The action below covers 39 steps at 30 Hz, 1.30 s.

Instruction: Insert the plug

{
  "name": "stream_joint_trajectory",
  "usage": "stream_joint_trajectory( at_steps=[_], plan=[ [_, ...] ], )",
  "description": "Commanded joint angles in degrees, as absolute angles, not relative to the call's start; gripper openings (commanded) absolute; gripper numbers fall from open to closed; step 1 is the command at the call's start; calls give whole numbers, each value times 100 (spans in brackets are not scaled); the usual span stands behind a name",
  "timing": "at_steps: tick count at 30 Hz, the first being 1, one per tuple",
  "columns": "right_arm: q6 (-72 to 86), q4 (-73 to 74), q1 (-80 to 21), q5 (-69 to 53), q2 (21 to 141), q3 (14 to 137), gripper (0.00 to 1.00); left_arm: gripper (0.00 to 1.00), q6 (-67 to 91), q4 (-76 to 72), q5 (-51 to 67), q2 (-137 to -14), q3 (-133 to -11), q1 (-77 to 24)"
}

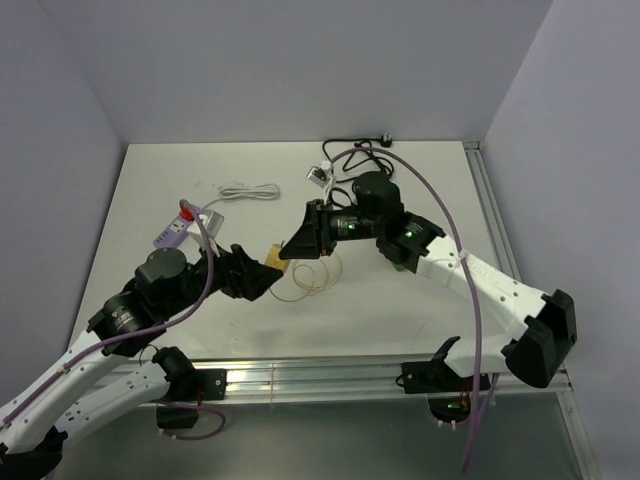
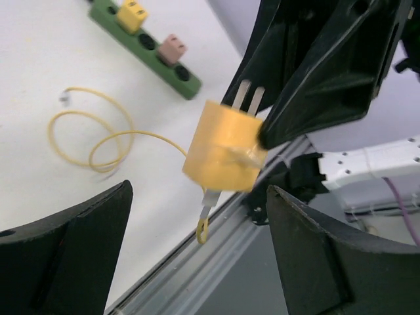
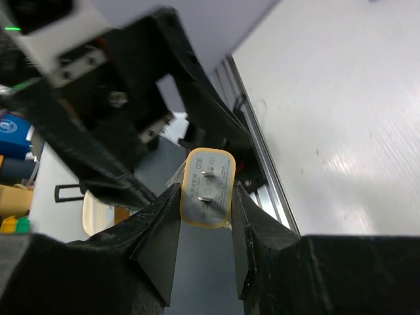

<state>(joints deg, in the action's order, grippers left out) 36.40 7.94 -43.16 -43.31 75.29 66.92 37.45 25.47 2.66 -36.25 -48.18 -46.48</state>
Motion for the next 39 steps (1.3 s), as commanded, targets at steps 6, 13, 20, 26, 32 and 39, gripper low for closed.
stream_joint_trajectory(
  at_steps=[6, 13, 20, 26, 32, 39],
  plan=[
    [4350, -1827, -4263, -4430, 6575, 5889, 0, 87, 4377, 214, 1406, -3112, -4096, -4641],
    [4631, -2601, -4263, -4359, 6249, 5581, 0, 92, 4693, -1062, 1767, -3120, -3727, -4641],
    [4860, -3199, -4280, -4421, 6223, 5362, 0, 85, 4948, -1660, 1574, -2953, -3525, -4641],
    [4887, -3339, -4342, -4342, 6205, 5282, 0, 77, 5211, -2030, 1178, -2777, -3331, -4641],
    [4949, -3463, -4482, -4105, 6179, 5247, 0, 68, 5221, -1995, 1177, -3005, -3463, -4649],
    [4834, -3384, -4658, -3938, 6284, 5361, 0, 62, 5229, -2083, 1266, -3076, -3516, -4641]
  ],
)
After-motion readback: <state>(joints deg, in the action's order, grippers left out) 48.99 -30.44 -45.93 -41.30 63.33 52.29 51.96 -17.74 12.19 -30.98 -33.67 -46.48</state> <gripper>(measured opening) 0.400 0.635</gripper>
